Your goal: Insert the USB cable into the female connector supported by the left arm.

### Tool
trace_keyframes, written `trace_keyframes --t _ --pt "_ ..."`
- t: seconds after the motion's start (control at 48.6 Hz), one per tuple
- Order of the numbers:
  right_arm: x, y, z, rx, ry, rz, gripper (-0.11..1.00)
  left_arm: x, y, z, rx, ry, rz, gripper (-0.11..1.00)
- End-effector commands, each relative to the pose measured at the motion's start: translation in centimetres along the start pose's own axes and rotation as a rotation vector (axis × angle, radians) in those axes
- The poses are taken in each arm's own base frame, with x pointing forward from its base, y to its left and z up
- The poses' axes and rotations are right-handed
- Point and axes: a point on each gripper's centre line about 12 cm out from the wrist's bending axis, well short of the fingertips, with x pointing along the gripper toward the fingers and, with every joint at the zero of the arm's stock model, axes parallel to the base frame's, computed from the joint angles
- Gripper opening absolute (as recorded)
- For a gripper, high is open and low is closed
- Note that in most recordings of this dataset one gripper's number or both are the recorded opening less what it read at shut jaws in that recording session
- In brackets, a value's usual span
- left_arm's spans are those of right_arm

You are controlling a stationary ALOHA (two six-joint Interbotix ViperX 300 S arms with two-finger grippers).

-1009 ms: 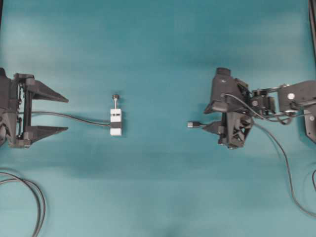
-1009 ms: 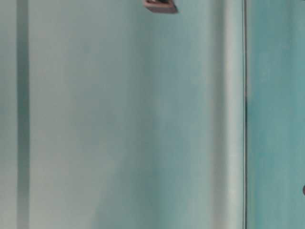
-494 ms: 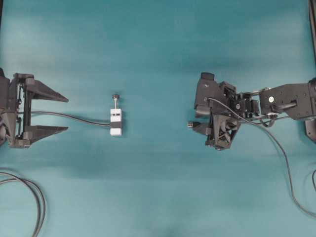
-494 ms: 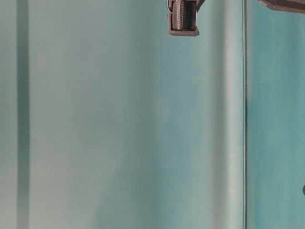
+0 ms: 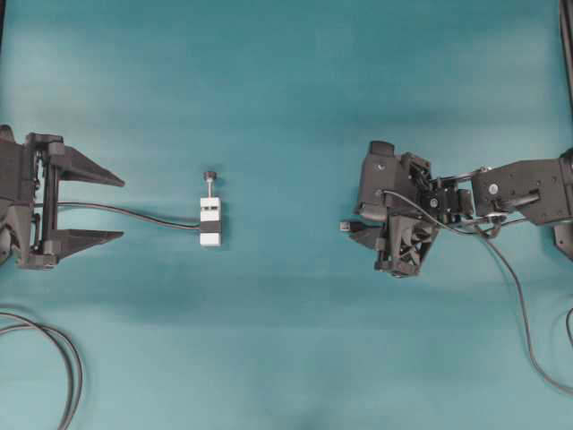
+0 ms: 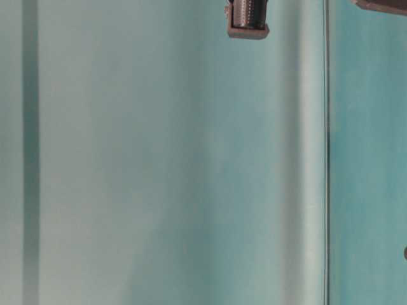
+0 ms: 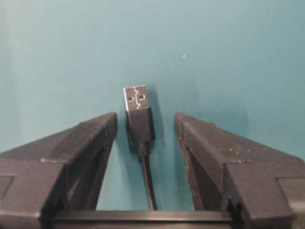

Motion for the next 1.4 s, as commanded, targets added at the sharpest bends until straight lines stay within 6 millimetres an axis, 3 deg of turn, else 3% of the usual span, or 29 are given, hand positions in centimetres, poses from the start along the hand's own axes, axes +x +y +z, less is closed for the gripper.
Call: trace_keyframes --t 0.0,0.432,0.762,1.38 --pt "0.0 0.5 -0.5 -0.039 0.039 0.003 0.6 0.2 0.0 0.9 0.016 -0.02 -0.002 0.97" --pt "-0.8 0.3 -0.6 -0.108 0.101 -0.017 0.59 0.2 -0.1 0.9 0.016 -0.009 -0.002 0.97" --pt "-1.0 0.4 -0.2 -0.115 0.085 -0.013 0.44 0.2 -0.1 0.9 0.016 -0.009 -0.002 0.97" --pt "0.3 0.7 0.9 -0.115 0.057 -0.004 0.4 0.2 0.0 0.8 0.014 -0.006 -0.001 0.97"
